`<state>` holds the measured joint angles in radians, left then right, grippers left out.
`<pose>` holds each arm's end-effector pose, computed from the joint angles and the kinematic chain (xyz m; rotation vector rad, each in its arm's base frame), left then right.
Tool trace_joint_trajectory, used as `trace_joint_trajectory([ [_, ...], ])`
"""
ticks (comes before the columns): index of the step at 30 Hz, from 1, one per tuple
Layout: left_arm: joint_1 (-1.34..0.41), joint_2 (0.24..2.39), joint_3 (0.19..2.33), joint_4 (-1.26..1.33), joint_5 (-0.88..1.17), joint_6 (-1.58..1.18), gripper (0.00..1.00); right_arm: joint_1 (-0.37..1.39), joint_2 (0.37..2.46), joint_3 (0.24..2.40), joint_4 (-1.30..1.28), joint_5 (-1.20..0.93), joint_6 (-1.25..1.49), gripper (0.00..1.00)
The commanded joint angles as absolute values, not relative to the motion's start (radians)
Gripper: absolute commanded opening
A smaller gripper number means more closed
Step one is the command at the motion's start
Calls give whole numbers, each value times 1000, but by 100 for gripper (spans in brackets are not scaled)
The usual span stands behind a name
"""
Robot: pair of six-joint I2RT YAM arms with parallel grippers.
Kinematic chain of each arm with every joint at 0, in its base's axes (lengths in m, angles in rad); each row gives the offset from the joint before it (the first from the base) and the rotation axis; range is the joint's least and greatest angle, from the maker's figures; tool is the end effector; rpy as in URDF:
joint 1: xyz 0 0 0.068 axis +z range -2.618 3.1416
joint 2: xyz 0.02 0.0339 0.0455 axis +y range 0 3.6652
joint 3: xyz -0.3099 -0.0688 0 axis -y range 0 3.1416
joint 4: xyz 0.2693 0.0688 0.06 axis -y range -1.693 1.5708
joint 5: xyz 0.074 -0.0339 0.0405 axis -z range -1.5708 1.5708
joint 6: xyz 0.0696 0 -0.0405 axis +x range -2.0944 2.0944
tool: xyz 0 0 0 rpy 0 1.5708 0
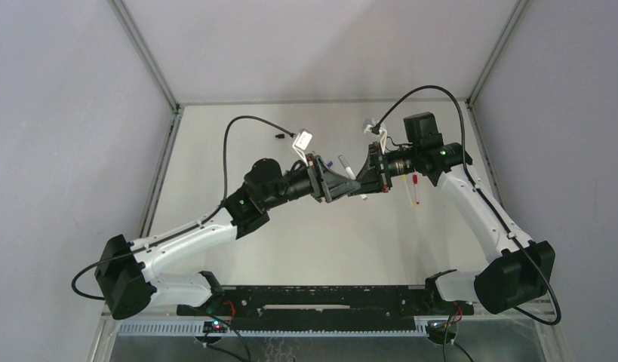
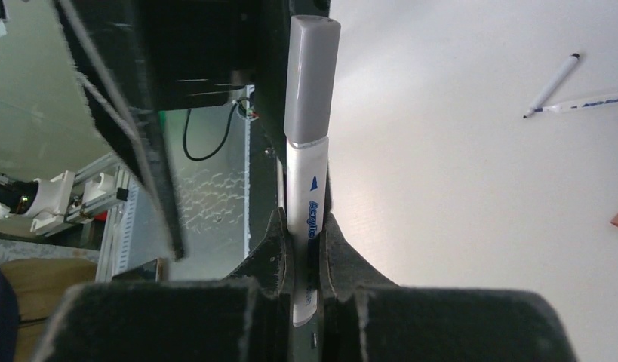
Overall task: Insert the pens into the pen caps
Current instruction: Press the pen cap onto the pen.
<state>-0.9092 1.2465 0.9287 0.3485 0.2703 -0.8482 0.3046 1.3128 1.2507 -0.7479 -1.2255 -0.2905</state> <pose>0.1923 -0.2772 0.3844 0.3004 1.7517 -1.5501 0.2481 0.1467 0.3857 -1.1331 1.7616 1.4232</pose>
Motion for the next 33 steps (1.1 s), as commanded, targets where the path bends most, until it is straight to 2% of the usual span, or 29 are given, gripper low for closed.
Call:
trace_joint_trajectory([
  [1, -936, 1173, 866, 315, 386, -851, 60, 303, 1296, 1248, -659, -1218, -346, 0],
  [10, -900, 1003, 794, 251, 297, -731, 70, 294, 1296, 1246, -726, -1313, -432, 0],
  [15, -897, 963, 822, 259, 183, -653, 83, 305, 1296, 1240, -760, -1333, -483, 0],
  [18, -890, 978, 857, 275, 149, -647, 86, 311, 1295, 1236, -778, -1332, -509, 0],
  [22, -885, 1017, 898, 293, 108, -662, 84, 314, 1290, 1231, -782, -1334, -515, 0],
  [33, -884, 1110, 955, 381, 71, -689, 61, 328, 1294, 1223, -773, -1343, -505, 0],
])
